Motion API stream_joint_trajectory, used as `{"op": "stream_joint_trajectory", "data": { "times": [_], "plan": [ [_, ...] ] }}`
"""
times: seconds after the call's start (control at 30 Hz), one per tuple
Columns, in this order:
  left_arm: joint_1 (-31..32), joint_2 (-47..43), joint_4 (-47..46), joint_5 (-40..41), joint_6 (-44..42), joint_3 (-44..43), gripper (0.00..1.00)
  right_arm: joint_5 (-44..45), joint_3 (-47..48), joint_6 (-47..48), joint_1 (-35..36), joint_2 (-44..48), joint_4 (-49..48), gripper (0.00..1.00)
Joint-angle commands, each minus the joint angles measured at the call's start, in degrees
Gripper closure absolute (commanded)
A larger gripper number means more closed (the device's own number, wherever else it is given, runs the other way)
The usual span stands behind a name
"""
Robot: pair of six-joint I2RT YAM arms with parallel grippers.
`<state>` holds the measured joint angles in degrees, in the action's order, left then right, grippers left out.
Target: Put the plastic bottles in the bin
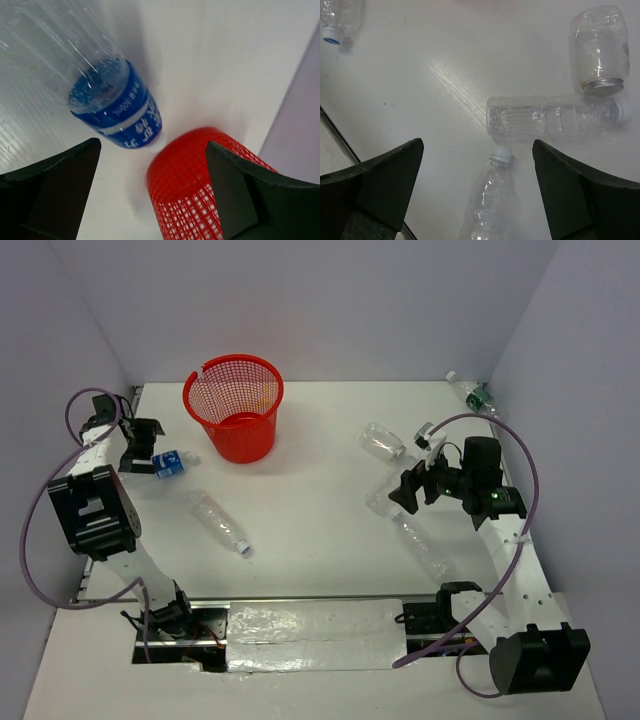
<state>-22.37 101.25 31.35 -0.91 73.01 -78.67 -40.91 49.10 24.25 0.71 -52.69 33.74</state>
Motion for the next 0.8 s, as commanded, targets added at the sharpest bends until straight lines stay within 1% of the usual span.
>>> {"op": "stream_joint_trajectory", "data": {
  "times": [0.0, 0.17, 0.33, 0.43, 0.47, 0.5, 0.53, 0.57, 0.67, 0.7, 0.73, 0.77],
  "plan": [
    [-0.31, 3.85, 3.54, 1.61, 3.71, -2.97, 0.01, 0.73, 0.91, -0.43, -0.27, -1.01, -2.62, 0.03],
    [-0.31, 8.34, 4.68, 1.96, 6.96, -3.59, 0.01, 2.23, 1.53, -0.17, -0.27, -1.02, -2.36, 0.03],
    [-0.48, 12.46, 6.60, 5.64, 6.79, -5.60, 0.03, 2.50, 1.44, -0.69, -0.27, -0.58, -2.27, 0.03],
    [-0.66, 14.67, 7.58, 5.74, 6.35, -7.10, 0.07, 2.85, 1.70, -0.61, -0.27, -0.31, -2.01, 0.03],
    [-0.66, 14.76, 7.32, 5.65, 6.27, -7.02, 0.10, 3.11, 1.79, -0.52, -0.27, -0.14, -1.92, 0.03],
    [-0.74, 14.76, 6.80, 5.39, 6.00, -6.24, 0.20, 3.29, 1.87, -0.52, -0.27, 0.04, -1.75, 0.03],
    [-0.66, 13.98, 6.18, 5.22, 6.00, -5.53, 0.26, 3.38, 1.96, -0.52, -0.27, 0.13, -1.57, 0.03],
    [-0.66, 13.45, 4.87, 5.04, 6.00, -4.83, 0.35, 3.46, 1.96, -0.61, -0.27, 0.48, -1.48, 0.03],
    [-0.74, 10.81, 2.41, 4.51, 5.13, -1.84, 0.46, 3.64, 1.96, -0.87, -0.27, 1.27, -1.39, 0.03],
    [-0.83, 10.20, 2.05, 4.16, 3.90, -1.40, 0.55, 3.55, 1.96, -0.96, -0.27, 1.44, -1.22, 0.03],
    [-0.83, 8.80, 1.70, 3.72, 2.85, -1.05, 0.60, 3.55, 1.96, -1.05, -0.27, 1.79, -1.22, 0.03],
    [-0.75, 8.00, 1.35, 3.28, 1.97, -0.96, 0.71, 3.64, 1.96, -1.05, -0.18, 1.97, -0.96, 0.03]
  ]
}}
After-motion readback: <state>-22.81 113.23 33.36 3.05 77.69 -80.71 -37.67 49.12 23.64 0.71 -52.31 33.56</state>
